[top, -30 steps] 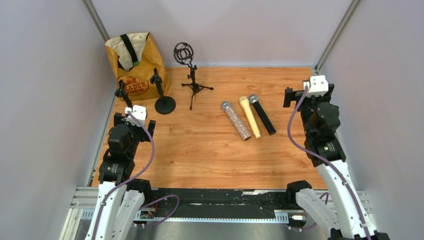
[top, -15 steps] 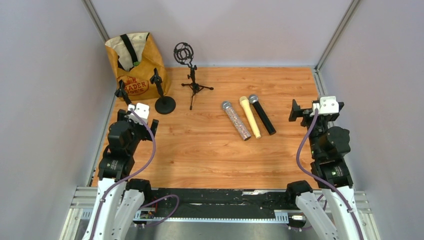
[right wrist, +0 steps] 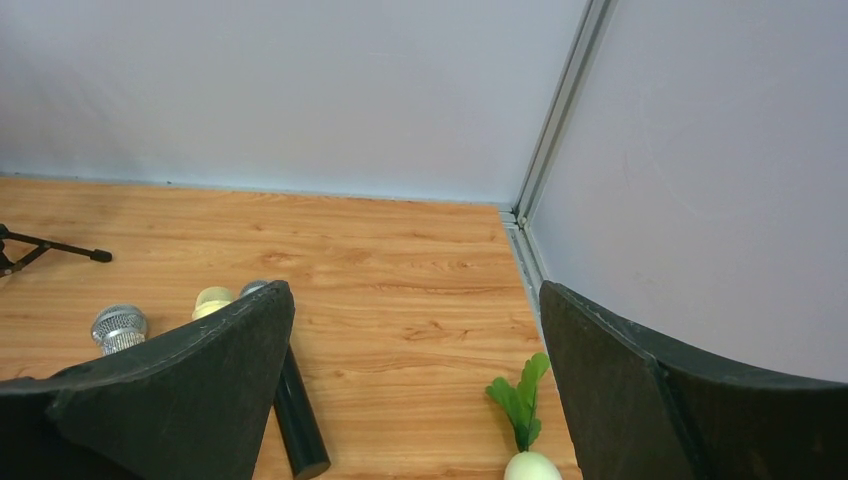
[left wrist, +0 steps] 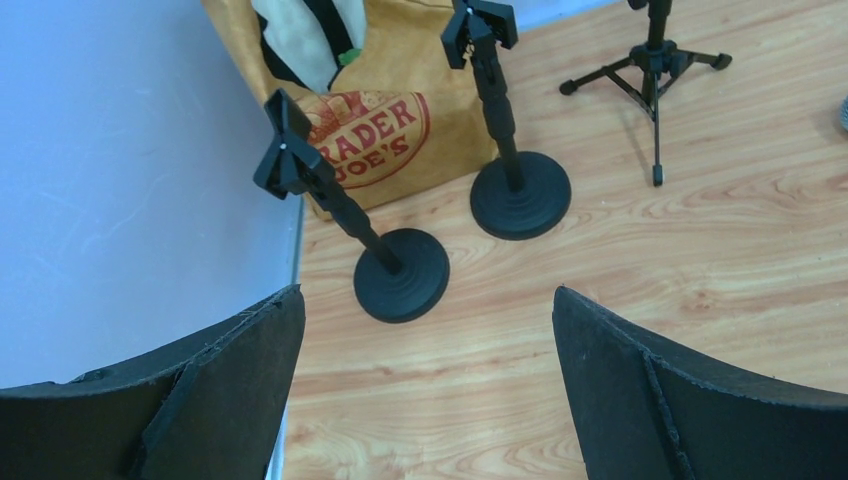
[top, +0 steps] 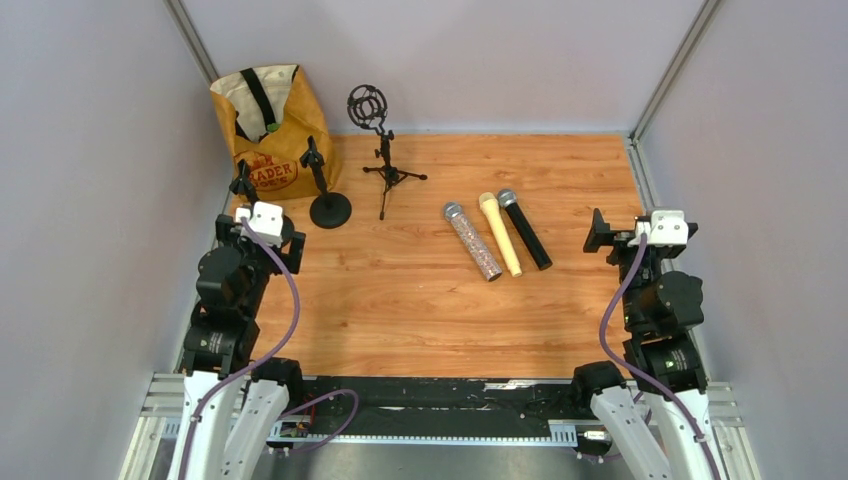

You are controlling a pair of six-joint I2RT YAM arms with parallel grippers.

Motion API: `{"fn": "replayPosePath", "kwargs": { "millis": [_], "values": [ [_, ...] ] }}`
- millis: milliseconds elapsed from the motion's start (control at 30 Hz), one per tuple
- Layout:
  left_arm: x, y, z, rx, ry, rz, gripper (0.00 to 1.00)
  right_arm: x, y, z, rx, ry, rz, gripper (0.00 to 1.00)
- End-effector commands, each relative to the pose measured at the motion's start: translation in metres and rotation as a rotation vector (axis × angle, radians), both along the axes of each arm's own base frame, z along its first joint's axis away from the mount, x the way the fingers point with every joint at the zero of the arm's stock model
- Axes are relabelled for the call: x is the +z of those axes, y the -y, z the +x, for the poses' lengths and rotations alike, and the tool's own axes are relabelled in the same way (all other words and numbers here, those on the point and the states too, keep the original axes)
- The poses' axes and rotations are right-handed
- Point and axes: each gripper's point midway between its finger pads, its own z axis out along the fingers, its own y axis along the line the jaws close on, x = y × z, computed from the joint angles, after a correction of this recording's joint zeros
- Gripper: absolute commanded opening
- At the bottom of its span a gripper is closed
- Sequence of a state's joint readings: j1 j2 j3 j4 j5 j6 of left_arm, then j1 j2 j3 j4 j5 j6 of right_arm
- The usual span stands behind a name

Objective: Remove the microphone from the stand

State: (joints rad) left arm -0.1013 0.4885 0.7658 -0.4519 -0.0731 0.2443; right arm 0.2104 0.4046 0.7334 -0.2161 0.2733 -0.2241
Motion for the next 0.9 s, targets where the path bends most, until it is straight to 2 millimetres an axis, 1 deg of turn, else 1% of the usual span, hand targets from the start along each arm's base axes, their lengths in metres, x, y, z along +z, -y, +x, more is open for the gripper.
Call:
{"fn": "replayPosePath", "kwargs": {
  "millis": [0, 267, 467, 633, 700, 867],
  "values": [
    [0.033, -0.006, -0.006, 0.035, 0.088, -0.021, 1.0, 0.017, 0.009, -0.008, -0.043, 0.052, 0.074, 1.0],
    [0.05, 0.004, -0.022, -0.037, 0.095, -0.018, 1.0, 0.027, 0.013, -0.011, -0.064, 0.075, 0.104, 1.0],
    [0.065, 0.008, -0.038, -0.06, 0.112, -0.036, 1.0, 0.034, 0.014, -0.014, -0.069, 0.089, 0.113, 1.0],
    [0.069, 0.014, -0.046, -0.098, 0.113, -0.041, 1.0, 0.043, 0.013, -0.019, -0.055, 0.098, 0.119, 1.0],
    [0.068, 0.015, -0.048, -0.111, 0.104, -0.037, 1.0, 0.048, 0.012, -0.022, -0.043, 0.1, 0.117, 1.0],
    [0.068, 0.016, -0.053, -0.118, 0.103, -0.041, 1.0, 0.06, 0.002, -0.03, 0.025, 0.093, 0.096, 1.0]
  ]
}}
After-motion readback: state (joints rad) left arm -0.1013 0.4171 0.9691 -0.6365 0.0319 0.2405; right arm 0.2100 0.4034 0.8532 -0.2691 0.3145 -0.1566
